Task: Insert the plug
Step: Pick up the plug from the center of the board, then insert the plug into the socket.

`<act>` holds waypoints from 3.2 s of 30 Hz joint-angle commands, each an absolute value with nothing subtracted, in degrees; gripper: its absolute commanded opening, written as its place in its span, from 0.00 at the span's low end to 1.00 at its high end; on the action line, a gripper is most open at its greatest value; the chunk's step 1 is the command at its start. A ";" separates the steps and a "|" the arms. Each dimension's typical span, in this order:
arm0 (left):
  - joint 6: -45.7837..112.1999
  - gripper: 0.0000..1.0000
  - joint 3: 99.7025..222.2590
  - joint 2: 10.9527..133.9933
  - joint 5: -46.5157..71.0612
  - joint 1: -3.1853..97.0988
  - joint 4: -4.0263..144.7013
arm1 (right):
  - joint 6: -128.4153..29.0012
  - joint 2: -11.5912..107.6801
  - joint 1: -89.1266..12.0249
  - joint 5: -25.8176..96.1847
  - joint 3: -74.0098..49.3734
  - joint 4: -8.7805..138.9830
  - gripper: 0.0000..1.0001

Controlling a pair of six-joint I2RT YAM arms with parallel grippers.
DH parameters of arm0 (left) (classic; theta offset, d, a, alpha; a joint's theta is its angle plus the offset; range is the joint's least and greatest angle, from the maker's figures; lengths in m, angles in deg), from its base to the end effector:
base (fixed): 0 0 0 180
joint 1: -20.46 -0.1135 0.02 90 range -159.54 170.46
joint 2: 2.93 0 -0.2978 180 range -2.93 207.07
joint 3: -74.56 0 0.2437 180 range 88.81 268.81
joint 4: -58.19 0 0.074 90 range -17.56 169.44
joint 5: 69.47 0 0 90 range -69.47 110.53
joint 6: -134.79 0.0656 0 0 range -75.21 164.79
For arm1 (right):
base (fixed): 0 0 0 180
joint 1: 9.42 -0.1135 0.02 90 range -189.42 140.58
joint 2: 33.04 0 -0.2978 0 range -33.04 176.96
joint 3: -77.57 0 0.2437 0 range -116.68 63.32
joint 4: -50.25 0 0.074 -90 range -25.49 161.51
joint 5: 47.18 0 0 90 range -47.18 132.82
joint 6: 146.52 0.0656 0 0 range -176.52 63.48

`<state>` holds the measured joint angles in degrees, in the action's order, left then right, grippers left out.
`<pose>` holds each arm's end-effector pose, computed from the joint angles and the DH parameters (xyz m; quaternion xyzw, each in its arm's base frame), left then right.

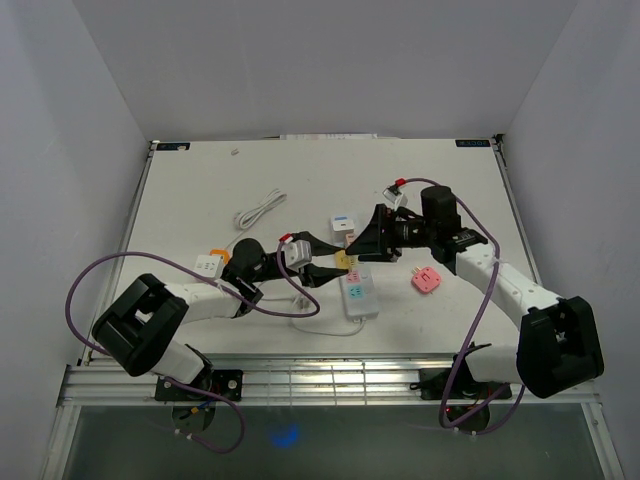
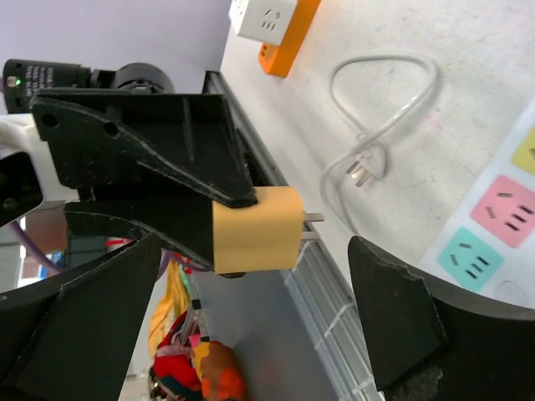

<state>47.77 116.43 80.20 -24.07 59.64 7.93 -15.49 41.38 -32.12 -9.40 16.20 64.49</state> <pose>0.1932 -0.2169 0.2673 0.4853 0.4569 -0.4528 0.5922 0.2373 0.1555 0.2930 -0.1039 0.7935 0.5658 0.1984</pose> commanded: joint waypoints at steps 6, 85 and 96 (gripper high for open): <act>49.62 0.00 120.89 85.21 -24.99 59.92 7.75 | -22.77 37.02 -26.31 -1.83 15.24 70.48 0.96; 63.16 0.00 134.51 104.91 -28.33 56.76 21.46 | -36.04 54.86 -29.64 3.98 12.96 70.31 0.33; 61.49 0.00 135.57 104.91 -29.30 56.32 24.10 | -34.99 53.45 -30.08 4.06 12.08 69.25 0.36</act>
<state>62.13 134.57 107.19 -28.83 56.99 20.21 -35.29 54.86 -29.52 3.97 14.54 70.48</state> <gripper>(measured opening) 0.559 0.361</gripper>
